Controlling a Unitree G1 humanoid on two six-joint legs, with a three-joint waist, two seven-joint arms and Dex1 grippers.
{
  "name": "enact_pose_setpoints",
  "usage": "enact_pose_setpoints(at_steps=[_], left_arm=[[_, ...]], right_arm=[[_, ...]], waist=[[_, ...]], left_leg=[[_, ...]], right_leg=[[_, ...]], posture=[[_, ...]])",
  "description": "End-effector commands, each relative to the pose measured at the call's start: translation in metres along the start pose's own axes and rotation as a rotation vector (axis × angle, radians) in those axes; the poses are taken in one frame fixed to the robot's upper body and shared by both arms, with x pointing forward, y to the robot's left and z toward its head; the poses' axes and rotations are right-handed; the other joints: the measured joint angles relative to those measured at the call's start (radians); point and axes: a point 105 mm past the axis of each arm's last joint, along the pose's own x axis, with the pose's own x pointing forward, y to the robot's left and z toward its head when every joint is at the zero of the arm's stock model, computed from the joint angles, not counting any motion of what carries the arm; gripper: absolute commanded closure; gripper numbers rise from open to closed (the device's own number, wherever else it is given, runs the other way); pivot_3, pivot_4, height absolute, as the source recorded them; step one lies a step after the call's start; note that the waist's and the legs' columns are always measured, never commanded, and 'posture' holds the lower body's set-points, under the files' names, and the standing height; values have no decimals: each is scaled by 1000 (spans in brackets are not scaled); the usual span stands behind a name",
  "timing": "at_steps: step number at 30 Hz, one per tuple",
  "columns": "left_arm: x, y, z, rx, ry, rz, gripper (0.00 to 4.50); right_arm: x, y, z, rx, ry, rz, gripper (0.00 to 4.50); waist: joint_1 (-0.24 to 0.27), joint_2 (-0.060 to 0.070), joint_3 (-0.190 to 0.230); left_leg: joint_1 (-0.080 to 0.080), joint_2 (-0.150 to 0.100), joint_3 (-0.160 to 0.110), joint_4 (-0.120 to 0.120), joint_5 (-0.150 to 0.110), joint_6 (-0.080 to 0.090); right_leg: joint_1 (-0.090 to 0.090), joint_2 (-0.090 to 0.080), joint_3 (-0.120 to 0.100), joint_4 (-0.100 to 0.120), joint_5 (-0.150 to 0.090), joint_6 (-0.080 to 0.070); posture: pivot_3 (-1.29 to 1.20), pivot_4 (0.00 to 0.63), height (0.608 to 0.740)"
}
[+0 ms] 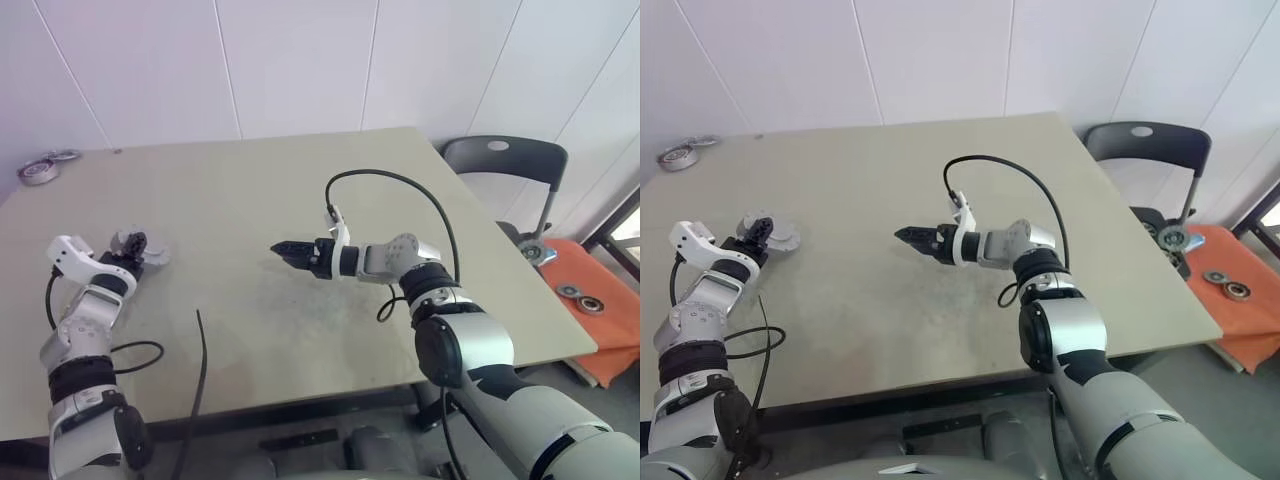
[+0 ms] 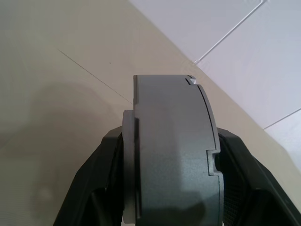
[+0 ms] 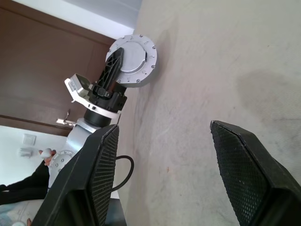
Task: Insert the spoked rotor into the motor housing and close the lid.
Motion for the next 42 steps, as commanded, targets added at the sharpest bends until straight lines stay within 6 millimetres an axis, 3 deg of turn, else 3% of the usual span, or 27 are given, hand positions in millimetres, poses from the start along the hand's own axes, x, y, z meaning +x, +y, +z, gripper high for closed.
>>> enact_pose_setpoints(at_steps=[1,7,14,15,20,26,31,38,42], left_arm=[[-5,-2,31,45,-108,-18,2391],[-8,13,23,58,-86,38,2391],[-7,16,16,83,-60,49,2391],[-7,15,15,81,-56,39,1670],[-8,15,15,87,-59,43,56],[-13,12,21,66,-49,13,22],[-29,8,29,105,-10,-41,22],[-70,21,39,299,157,-43,22],[-93,47,38,431,286,48,22]], right_arm=[[1,9,8,-34,-19,19,1258],[1,9,7,-37,-15,14,1258],[0,6,8,-36,-16,-7,1258],[0,5,8,-35,-18,-11,1258],[0,2,7,-33,-18,-21,1258],[1,0,5,-36,-10,-37,1258],[2,-3,2,-34,-3,-50,1258],[3,-6,-1,-29,5,-56,1258],[4,-6,-2,-28,11,-58,1258]], waist=[[0,0,0],[-2,0,0],[-4,0,0],[-4,0,0],[-1,0,0],[0,0,0],[-2,0,0],[-6,1,1],[-5,5,3]], left_leg=[[0,0,0,0,0,0],[0,0,0,0,0,0],[2,0,0,0,0,0],[2,0,0,0,0,0],[1,0,0,0,0,0],[1,0,0,0,0,0],[1,0,0,0,0,0],[2,0,0,-1,0,0],[2,0,0,0,0,0]], right_leg=[[0,0,0,0,0,0],[0,0,0,0,0,0],[1,0,0,1,0,0],[1,0,0,1,0,0],[1,0,0,1,0,0],[1,0,0,1,0,0],[1,0,0,1,0,0],[0,0,0,1,0,0],[1,0,0,1,-1,-1]], posture=[[0,0,740],[0,0,740],[0,0,740],[0,0,740],[0,0,740],[0,0,740],[0,0,740],[0,0,740],[0,0,740]])
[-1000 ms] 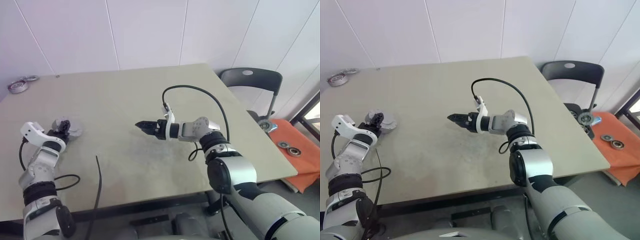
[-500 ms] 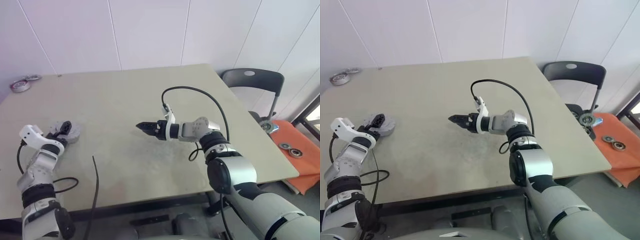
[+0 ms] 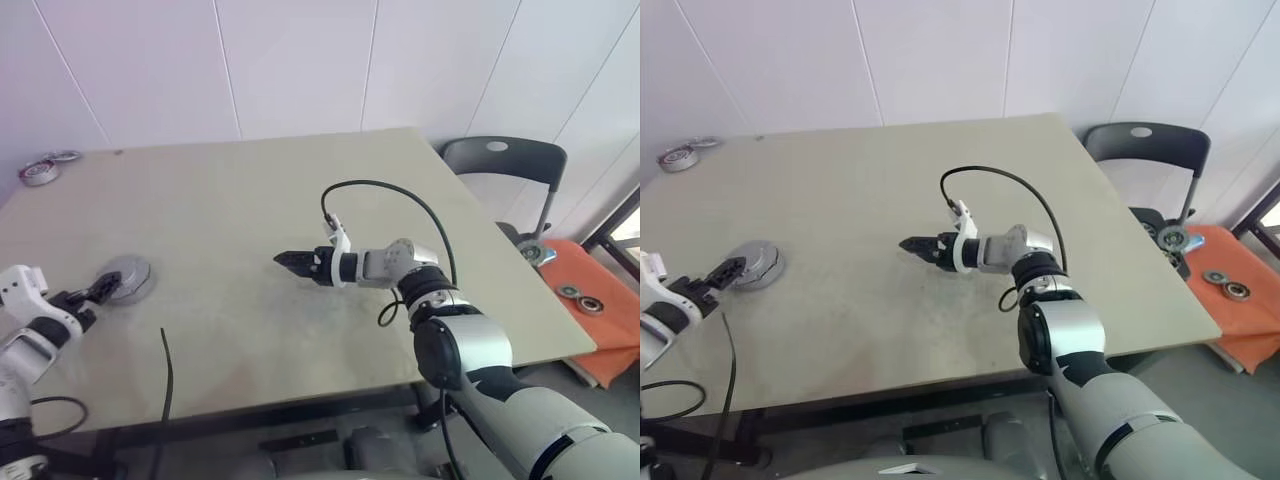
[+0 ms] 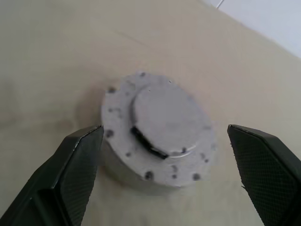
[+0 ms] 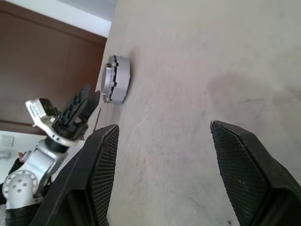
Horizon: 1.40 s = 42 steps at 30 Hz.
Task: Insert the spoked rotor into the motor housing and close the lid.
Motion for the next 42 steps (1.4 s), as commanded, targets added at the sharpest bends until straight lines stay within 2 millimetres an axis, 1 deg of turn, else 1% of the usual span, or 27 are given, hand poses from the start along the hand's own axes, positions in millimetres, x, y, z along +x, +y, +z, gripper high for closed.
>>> enact_pose_setpoints(at_steps=[1,2,5,9,10,12,16,18,21,23,24,26,28,30,31,33,34,36,39,42], left_arm=[[-20,12,6,110,56,29,22],[-23,14,7,113,56,28,22],[-33,6,29,146,-28,-21,22],[-36,-3,44,175,-87,-49,22],[-36,-11,49,184,-103,-76,22],[-35,-33,57,201,-137,-144,22],[-29,-79,61,245,-152,-277,22],[-28,-98,58,246,-142,-345,22],[-25,-114,48,235,-93,-412,22],[-24,-119,34,239,-19,-447,22],[-25,-122,23,253,40,-472,22],[-28,-126,2,274,148,-525,22],[-31,-130,-13,291,239,-580,22],[-37,-140,-27,419,299,-679,22],[-40,-145,-29,466,300,-731,22],[-39,-155,-22,554,215,-821,22],[-38,-158,-19,597,188,-856,22],[-34,-161,-21,693,168,-918,22],[-30,-164,-28,772,184,-995,22],[-28,-170,-27,803,172,-1057,22]], right_arm=[[2,9,7,-23,-18,26,1258],[2,9,7,-23,-18,26,1258],[2,9,6,-22,-17,22,1258],[2,8,6,-23,-18,21,1258],[1,8,7,-24,-22,24,1258],[-2,10,11,-29,-32,39,1258],[-10,20,18,-62,-43,97,1258],[-16,24,22,-85,-41,116,1258],[-28,26,26,-125,-33,119,1258],[-40,31,27,-182,-12,136,1258],[-48,32,26,-231,11,142,1258],[-63,33,17,-358,74,149,1258],[-76,33,8,-479,132,169,1258],[-89,37,0,-612,196,207,1258],[-94,38,-4,-667,230,226,1258],[-99,40,-8,-804,267,238,1258],[-100,39,-6,-866,269,238,1258],[-100,37,-2,-996,265,233,1258],[-100,37,4,-1146,239,255,1258],[-102,31,6,-1280,256,257,1258]], waist=[[-6,1,1],[-6,2,1],[-2,1,1],[-1,1,1],[-1,1,1],[-1,1,1],[-1,1,1],[-2,1,1],[-4,1,1],[-3,0,0],[-3,0,0],[-3,0,0],[-1,0,0],[-1,0,1],[-1,2,2],[-1,3,3],[-1,3,3],[-1,3,3],[0,3,3],[2,1,3]], left_leg=[[0,0,0,0,0,0],[0,0,0,0,0,0],[0,0,0,-1,0,0],[0,0,0,0,0,0],[0,0,0,0,0,0],[0,0,0,0,0,0],[-1,0,0,0,0,0],[-1,0,0,0,0,0],[0,0,0,-1,0,0],[0,0,0,-1,0,0],[0,0,0,-1,0,0],[-1,0,1,-1,0,0],[-1,0,1,-1,0,0],[-1,0,1,-1,0,0],[-1,0,1,-1,0,0],[-1,0,3,0,0,0],[-1,0,3,0,0,0],[1,0,3,0,0,0],[1,0,4,1,0,0],[-1,0,4,0,0,0]], right_leg=[[0,0,0,0,0,0],[0,0,0,0,-1,-1],[-1,0,0,0,-1,-2],[0,0,0,-1,-1,-2],[0,0,0,-1,-1,-2],[0,0,0,-1,-1,-2],[0,0,0,-1,0,-1],[0,0,0,-1,0,0],[0,0,0,-1,0,0],[0,0,0,-1,0,0],[0,0,0,-1,0,0],[0,0,0,-2,0,1],[-1,0,0,-2,-2,4],[-1,0,0,-2,-4,3],[-1,0,0,-2,-5,2],[-1,0,0,-2,-5,1],[-1,-1,0,-2,-5,1],[0,0,0,-2,-5,1],[0,0,1,-2,-5,1],[0,-1,1,-3,-4,1]], posture=[[0,0,740],[0,0,740],[0,0,740],[0,0,740],[0,0,740],[0,0,740],[0,0,740],[0,0,740],[0,0,740],[0,0,740],[0,0,740],[0,0,740],[0,0,740],[0,0,740],[0,0,740],[0,0,740],[0,0,740],[0,0,740],[0,0,740],[0,0,740]])
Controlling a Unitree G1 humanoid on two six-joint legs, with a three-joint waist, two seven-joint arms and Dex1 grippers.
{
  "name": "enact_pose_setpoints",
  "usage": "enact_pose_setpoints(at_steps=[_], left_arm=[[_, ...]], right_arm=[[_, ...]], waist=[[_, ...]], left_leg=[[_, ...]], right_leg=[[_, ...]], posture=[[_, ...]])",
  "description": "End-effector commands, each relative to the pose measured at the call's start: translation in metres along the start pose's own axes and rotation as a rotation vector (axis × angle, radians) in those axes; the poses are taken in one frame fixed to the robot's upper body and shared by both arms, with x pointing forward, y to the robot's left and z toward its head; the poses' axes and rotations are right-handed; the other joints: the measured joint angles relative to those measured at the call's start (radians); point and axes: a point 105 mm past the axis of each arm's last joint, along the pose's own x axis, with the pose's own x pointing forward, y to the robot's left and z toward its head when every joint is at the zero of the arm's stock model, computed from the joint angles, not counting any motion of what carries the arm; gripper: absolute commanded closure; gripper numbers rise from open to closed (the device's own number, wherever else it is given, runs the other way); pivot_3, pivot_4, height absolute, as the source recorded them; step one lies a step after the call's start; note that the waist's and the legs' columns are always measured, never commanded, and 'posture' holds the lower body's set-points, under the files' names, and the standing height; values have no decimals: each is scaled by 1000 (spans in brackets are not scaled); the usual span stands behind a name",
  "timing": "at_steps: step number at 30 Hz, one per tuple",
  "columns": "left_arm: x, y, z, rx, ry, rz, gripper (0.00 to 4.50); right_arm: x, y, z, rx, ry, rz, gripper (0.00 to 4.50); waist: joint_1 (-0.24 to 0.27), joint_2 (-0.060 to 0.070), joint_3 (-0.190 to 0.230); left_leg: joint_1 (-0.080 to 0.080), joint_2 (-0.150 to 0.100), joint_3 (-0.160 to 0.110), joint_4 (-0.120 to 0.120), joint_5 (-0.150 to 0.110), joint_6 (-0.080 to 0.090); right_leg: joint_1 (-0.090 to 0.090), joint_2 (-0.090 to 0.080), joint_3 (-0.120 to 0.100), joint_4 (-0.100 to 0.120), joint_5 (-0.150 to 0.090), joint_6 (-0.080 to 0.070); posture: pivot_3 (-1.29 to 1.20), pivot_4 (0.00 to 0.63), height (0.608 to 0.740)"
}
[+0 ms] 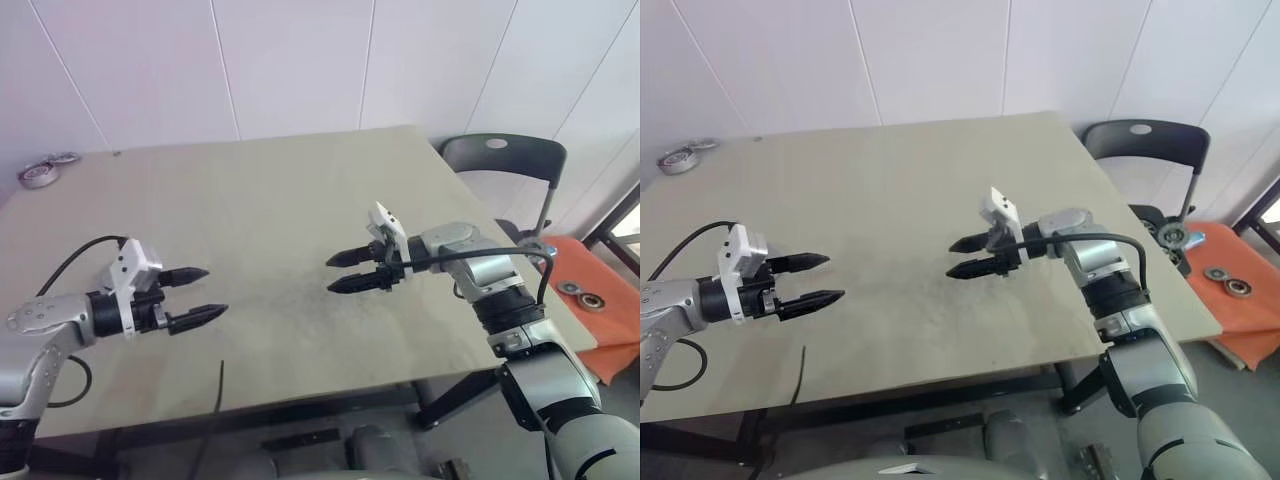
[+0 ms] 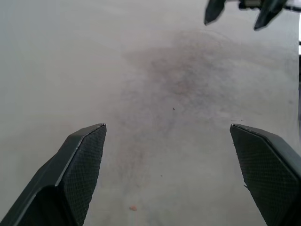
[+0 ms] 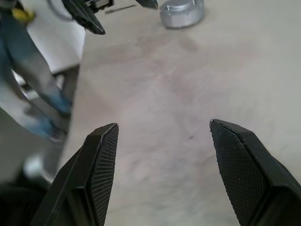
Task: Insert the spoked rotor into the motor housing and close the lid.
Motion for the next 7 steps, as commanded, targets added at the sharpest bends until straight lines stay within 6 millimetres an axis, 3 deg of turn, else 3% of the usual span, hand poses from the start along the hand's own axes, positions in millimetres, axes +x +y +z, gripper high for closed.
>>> enact_pose_setpoints(at_steps=[1,7], left_arm=[[1,2,12,102,-13,-49,22],[-9,12,20,125,-39,-12,22]], right_arm=[[-4,-3,7,-182,26,15,1258],[-16,-7,19,-274,23,36,1258]], waist=[[1,0,0],[0,0,1]], left_leg=[[0,0,0,0,0,0],[0,0,0,0,0,0]], right_leg=[[0,0,0,0,0,0],[0,0,0,1,3,-2]], posture=[[0,0,740],[0,0,740]])
